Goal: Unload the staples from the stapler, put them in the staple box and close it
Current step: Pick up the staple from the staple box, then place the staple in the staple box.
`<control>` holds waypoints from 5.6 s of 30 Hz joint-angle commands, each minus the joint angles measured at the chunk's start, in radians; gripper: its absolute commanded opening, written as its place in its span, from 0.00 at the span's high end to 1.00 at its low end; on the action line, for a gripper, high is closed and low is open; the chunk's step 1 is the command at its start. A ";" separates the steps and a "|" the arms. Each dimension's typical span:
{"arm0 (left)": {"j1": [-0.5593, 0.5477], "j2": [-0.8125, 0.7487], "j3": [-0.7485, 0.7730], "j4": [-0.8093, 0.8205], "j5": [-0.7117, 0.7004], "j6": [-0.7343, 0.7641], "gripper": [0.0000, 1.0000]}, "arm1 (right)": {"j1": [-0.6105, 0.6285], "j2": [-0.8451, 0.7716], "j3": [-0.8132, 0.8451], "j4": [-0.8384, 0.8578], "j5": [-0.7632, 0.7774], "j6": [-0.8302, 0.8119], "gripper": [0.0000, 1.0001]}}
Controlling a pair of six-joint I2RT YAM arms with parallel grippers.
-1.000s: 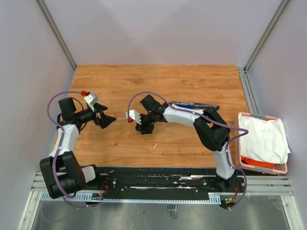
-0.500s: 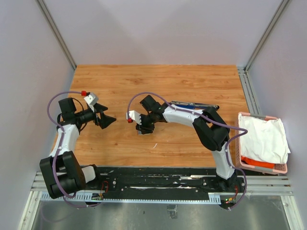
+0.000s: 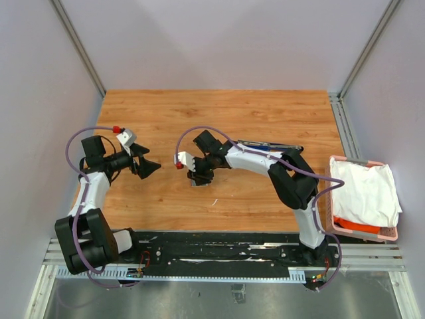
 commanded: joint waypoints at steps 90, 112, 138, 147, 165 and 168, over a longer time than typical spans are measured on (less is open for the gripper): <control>-0.579 0.145 -0.247 1.422 -0.092 -0.181 0.69 | -0.278 -0.217 -0.361 1.318 -0.579 1.617 0.62; -0.578 0.124 -0.266 1.416 -0.139 -0.185 0.62 | -0.302 -0.216 -0.374 1.335 -0.580 1.625 0.62; -0.578 0.143 -0.266 1.492 -0.128 -0.271 0.70 | -0.311 -0.202 -0.377 1.340 -0.576 1.628 0.62; -0.579 0.160 -0.264 1.515 -0.119 -0.303 0.79 | -0.311 -0.200 -0.376 1.341 -0.575 1.630 0.57; -0.578 0.024 -0.125 0.747 -0.250 -0.098 0.80 | -0.443 -0.246 -0.374 1.207 -0.576 1.484 0.25; -0.579 0.026 -0.053 0.515 -0.282 -0.042 0.80 | -0.474 -0.258 -0.367 1.139 -0.580 1.411 0.24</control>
